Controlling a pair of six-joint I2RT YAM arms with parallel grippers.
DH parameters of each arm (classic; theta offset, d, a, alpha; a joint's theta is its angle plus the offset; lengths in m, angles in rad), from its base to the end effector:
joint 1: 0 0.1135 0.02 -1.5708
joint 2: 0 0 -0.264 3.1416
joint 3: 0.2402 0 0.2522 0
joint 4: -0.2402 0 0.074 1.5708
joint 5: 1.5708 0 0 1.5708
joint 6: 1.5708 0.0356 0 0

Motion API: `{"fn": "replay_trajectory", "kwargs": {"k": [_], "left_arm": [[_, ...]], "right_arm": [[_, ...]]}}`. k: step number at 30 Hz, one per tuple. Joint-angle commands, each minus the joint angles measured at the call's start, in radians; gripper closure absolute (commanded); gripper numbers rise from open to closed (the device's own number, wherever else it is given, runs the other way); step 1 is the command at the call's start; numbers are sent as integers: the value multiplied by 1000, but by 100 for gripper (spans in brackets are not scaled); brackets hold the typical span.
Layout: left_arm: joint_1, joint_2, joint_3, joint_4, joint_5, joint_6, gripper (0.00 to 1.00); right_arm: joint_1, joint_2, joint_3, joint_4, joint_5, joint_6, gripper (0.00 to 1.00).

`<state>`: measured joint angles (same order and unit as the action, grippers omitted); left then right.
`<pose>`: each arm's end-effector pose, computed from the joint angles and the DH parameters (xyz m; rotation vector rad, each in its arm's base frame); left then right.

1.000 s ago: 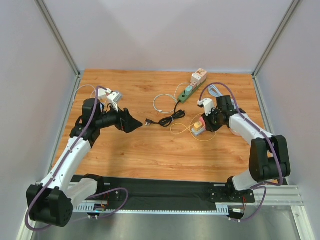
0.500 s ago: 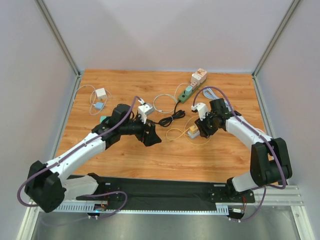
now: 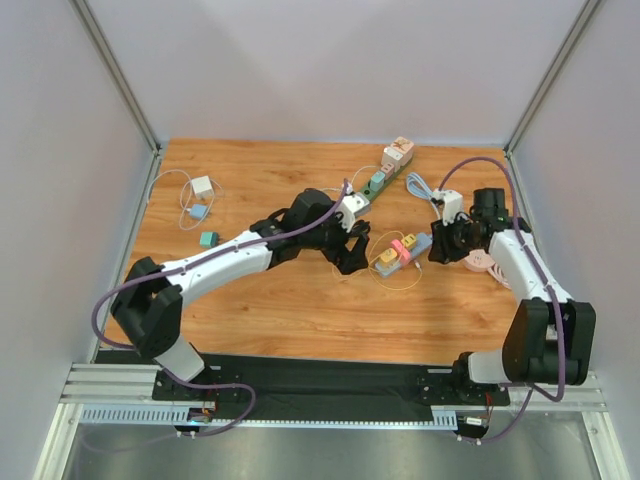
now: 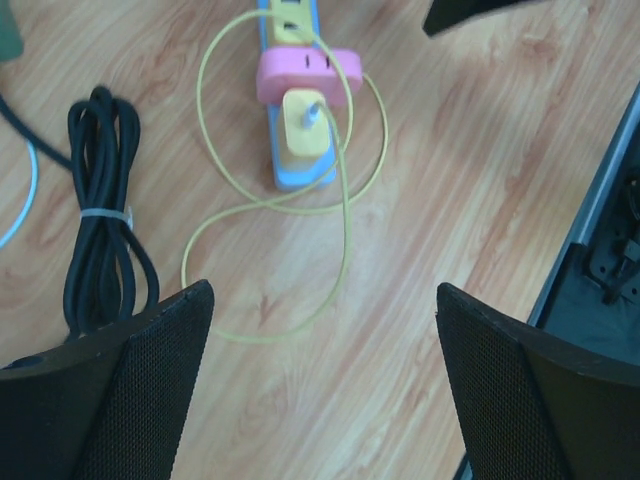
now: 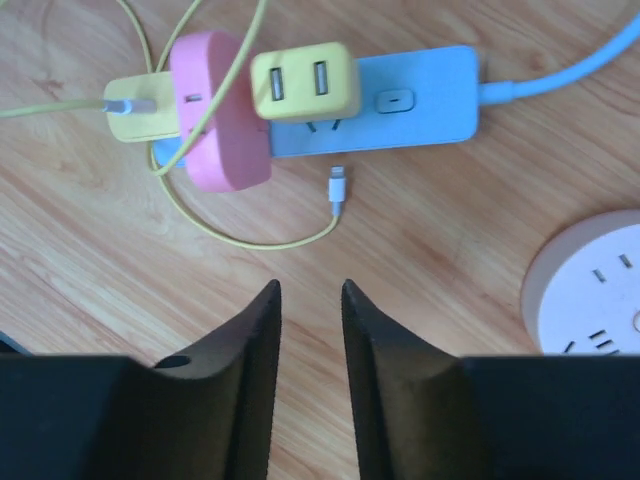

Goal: Pull the plug off the socket
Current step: Move the socket to the center of the board, then remove the plug from the socket.

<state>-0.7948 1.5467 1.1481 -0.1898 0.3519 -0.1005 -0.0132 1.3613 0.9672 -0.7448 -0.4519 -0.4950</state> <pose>0.2378 -0.2599 0.2780 0.9653 2.0401 -0.8803 0.2589 0.0121 0.2368 -0.7425 2.4767 0.4321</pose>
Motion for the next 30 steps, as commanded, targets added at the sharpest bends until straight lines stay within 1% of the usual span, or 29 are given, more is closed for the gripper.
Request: {"fn": "replay_trajectory", "kwargs": {"k": [1, 2, 3, 4, 5, 7, 11, 14, 21, 25, 30], "left_arm": [[-46, 91, 105, 24, -16, 59, 3], [-52, 116, 151, 6, -14, 71, 4], [-64, 160, 172, -3, -16, 74, 5], [-69, 182, 194, -11, -22, 79, 5], [-75, 200, 229, -23, -24, 85, 6], [-87, 252, 275, -43, -46, 88, 7], [-104, 349, 357, -94, -91, 91, 11], [-119, 416, 435, -157, -171, 93, 15], [-139, 527, 559, -235, -263, 99, 23], [-144, 576, 608, -266, -286, 99, 29], [-149, 630, 671, -281, -281, 122, 34]], "right_arm": [[-92, 51, 71, 18, -158, 128, 74], [-106, 76, 85, 21, -197, 154, 82], [-114, 129, 111, 19, -262, 185, 86], [-120, 159, 125, 21, -290, 212, 90], [-128, 211, 137, 24, -316, 255, 92], [-134, 254, 168, 38, -385, 307, 96], [-134, 356, 214, 61, -422, 360, 99], [-134, 395, 219, 74, -432, 369, 100], [-134, 418, 206, 96, -426, 377, 100], [-134, 423, 205, 104, -421, 386, 99], [-134, 435, 202, 111, -398, 394, 100]]}}
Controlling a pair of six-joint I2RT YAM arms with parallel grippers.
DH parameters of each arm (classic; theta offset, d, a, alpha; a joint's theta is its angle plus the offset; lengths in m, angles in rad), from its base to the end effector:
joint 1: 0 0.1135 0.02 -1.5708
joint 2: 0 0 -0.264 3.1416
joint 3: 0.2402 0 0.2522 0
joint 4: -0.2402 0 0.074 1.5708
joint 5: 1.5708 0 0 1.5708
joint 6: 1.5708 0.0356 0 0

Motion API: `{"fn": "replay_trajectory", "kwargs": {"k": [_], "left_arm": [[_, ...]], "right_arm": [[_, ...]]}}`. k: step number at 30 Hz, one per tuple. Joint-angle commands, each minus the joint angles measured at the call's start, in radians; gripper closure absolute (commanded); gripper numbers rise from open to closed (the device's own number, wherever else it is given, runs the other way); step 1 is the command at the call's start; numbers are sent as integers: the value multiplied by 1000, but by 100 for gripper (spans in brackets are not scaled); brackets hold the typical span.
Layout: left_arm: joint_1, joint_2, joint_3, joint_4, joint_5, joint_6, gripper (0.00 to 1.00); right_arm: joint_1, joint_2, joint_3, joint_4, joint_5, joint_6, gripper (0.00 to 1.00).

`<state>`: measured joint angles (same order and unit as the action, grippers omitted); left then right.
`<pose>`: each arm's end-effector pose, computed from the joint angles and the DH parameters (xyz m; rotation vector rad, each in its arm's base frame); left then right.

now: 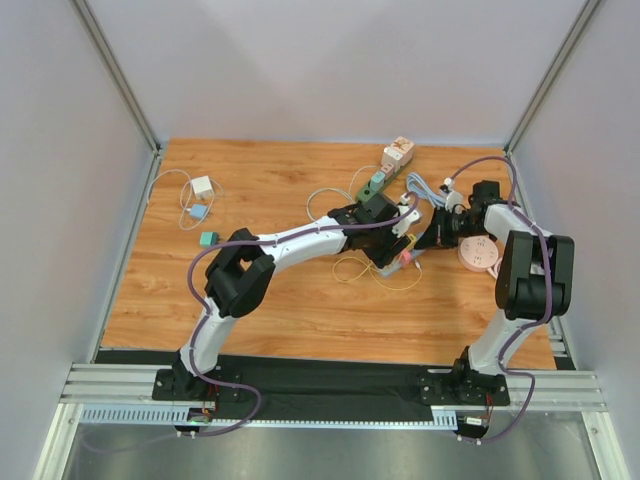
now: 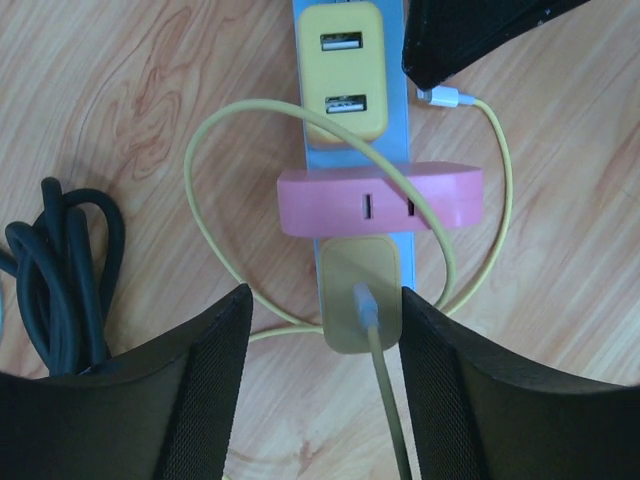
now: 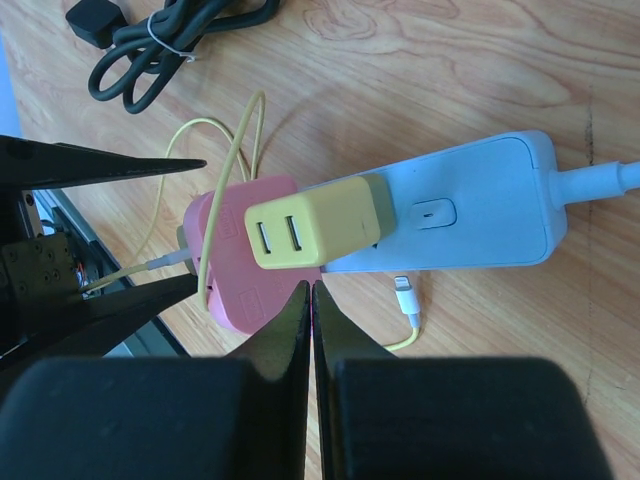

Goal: Pull the plug off the socket
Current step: Remove the plug from the socket.

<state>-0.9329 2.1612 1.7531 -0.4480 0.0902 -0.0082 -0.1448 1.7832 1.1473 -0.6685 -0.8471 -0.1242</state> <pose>0.2876 -0.3934 0.2080 1.1500 2.2132 -0.5225 0.3344 -0.0218 0.1802 -0.1283 2.5623 1.0981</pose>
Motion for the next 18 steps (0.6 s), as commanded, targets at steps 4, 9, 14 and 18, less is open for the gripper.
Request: {"fn": "replay_trajectory", "kwargs": {"k": [4, 9, 14, 18], "left_arm": [[-15, 52, 103, -34, -9, 34, 39], [-18, 75, 120, -35, 20, 34, 56], [-18, 84, 118, -35, 37, 28, 77], [-18, 83, 115, -26, 63, 22, 87]], "right_arm": [[-1, 33, 20, 40, 23, 37, 100], [8, 61, 25, 46, 46, 52, 100], [40, 87, 32, 53, 66, 63, 100], [50, 88, 23, 69, 68, 96, 100]]}}
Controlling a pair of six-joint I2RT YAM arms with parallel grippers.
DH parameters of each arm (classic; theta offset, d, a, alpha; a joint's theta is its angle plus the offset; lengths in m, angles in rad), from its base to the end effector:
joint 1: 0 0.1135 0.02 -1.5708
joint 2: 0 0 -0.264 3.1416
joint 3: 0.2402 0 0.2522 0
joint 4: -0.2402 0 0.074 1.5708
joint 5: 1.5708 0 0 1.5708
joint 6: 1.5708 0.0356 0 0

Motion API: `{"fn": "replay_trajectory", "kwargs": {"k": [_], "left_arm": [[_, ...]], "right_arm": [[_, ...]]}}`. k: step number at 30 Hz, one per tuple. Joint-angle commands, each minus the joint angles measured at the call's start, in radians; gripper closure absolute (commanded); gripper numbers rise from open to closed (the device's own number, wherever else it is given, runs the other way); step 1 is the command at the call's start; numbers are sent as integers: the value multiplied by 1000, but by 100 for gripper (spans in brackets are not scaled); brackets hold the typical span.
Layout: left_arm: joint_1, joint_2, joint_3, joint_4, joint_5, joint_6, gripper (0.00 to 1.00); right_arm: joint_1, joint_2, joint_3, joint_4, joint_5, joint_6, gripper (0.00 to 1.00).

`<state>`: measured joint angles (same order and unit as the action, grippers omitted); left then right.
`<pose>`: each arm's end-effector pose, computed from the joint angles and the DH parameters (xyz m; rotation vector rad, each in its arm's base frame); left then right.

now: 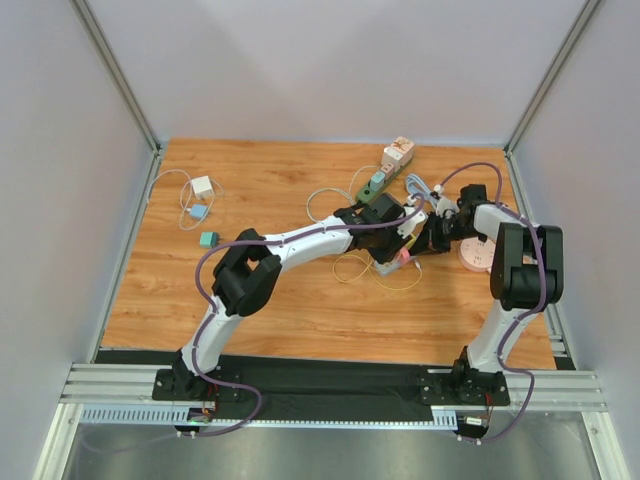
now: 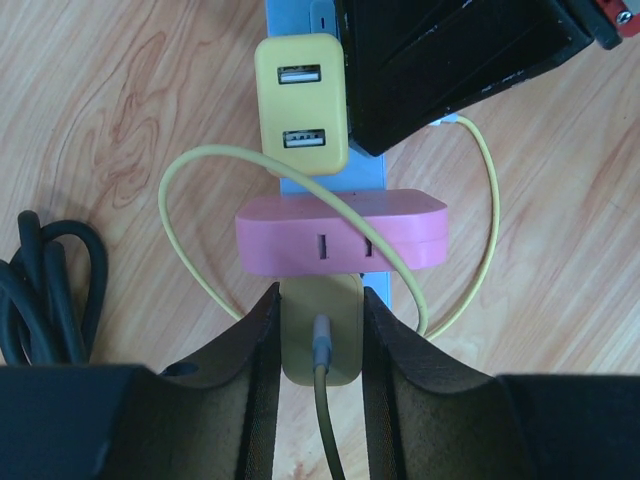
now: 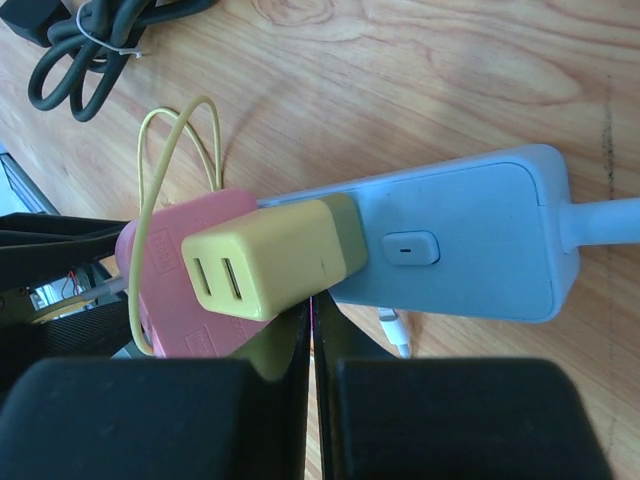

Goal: Pull the plug off the socket
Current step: Remove the plug from the socket.

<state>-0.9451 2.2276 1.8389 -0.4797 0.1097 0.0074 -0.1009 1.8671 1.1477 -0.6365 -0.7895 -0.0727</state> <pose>0.2904 -0.4086 0.2018 1.1955 2.2073 -0.5385 0.3428 -0.0093 0.1529 -0.0821 2.6653 1.0807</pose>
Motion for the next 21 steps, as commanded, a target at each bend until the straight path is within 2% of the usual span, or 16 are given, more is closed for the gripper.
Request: {"fn": "replay_trajectory", "kwargs": {"k": [1, 2, 3, 11, 14, 16, 18, 21], "left_arm": [[-6, 17, 29, 9, 50, -1, 89], [-6, 17, 28, 12, 64, -1, 91], [-6, 18, 26, 16, 67, -3, 100], [-4, -49, -42, 96, 56, -188, 100], [-6, -97, -67, 133, 33, -202, 100], [-12, -121, -78, 144, 19, -134, 100], [-43, -134, -75, 132, -48, 13, 100], [-89, -135, -76, 124, -175, 156, 100]], "right_arm": [[6, 6, 18, 41, 12, 57, 100], [6, 6, 12, 56, 15, 66, 100], [6, 6, -8, 67, 44, 126, 100], [6, 37, -57, 117, 301, 237, 100], [6, 38, -65, 116, 364, 240, 100], [6, 37, -66, 116, 395, 240, 100], [6, 38, -66, 116, 411, 241, 100], [6, 43, -68, 118, 429, 241, 100]]}}
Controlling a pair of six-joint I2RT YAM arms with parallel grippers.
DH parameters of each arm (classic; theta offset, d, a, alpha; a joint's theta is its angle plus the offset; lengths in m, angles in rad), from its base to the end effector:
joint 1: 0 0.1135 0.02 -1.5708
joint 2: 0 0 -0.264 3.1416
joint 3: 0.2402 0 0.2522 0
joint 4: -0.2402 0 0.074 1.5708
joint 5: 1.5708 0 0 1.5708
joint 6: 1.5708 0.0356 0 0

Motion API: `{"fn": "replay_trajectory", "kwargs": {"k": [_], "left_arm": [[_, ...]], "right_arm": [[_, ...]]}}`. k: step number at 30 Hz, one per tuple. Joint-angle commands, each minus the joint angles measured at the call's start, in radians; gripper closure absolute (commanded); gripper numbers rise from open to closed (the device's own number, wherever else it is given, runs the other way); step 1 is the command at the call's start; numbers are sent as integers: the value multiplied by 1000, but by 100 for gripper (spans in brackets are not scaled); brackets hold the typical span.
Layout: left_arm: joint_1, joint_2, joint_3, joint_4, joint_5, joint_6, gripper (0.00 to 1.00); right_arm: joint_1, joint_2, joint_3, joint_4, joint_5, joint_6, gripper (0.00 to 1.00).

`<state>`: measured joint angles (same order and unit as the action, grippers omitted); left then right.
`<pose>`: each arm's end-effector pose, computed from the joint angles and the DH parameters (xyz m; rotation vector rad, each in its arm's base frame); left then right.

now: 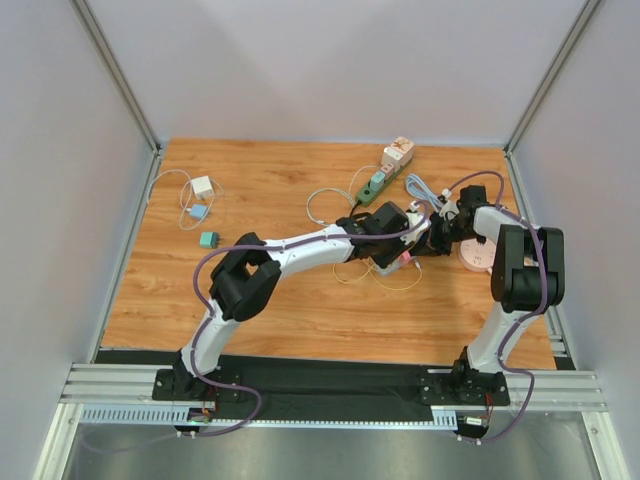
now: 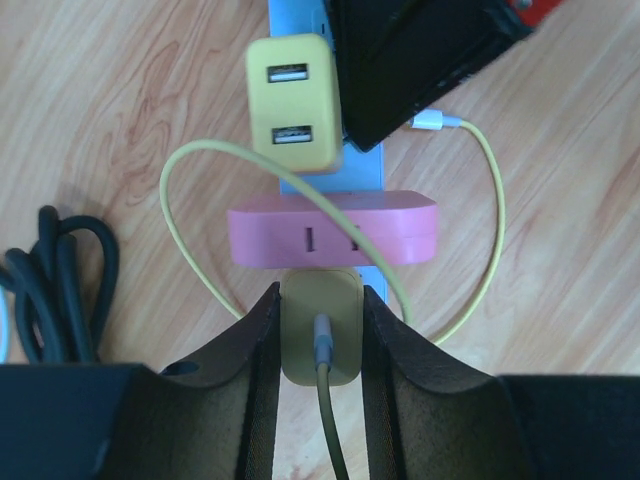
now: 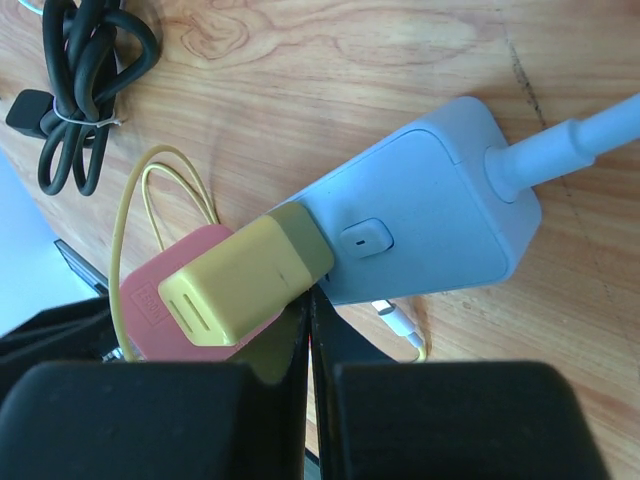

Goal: Pull the plug off the socket
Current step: Remove the plug from the socket.

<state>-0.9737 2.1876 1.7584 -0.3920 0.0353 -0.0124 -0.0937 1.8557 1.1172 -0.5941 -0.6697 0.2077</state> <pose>0.2773 -0.4101 0.2013 1.1488 2.1662 -0.4947 0.3404 -0.0098 0.1473 0.3032 2.7686 0.9856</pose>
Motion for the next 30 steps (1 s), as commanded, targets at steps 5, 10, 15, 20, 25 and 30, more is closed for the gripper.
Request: {"fn": "replay_trajectory", "kwargs": {"k": [5, 10, 15, 20, 25, 30], "left_arm": [[-88, -97, -3, 13, -215, 253, 100], [-56, -124, 1, -42, -106, 212, 100], [43, -111, 32, -50, 302, -43, 100], [44, -109, 41, -18, 347, -115, 100], [-16, -89, 104, -114, 0, -60, 100], [-51, -106, 81, -127, -147, 8, 100]], "right_arm": [[-1, 51, -37, 77, 326, -39, 100], [0, 51, -36, 77, 332, -39, 100], [3, 53, -33, 76, 341, -39, 100], [5, 56, -27, 74, 341, -33, 100], [15, 66, -8, 71, 355, -21, 100], [28, 62, -5, 66, 383, -25, 100]]}}
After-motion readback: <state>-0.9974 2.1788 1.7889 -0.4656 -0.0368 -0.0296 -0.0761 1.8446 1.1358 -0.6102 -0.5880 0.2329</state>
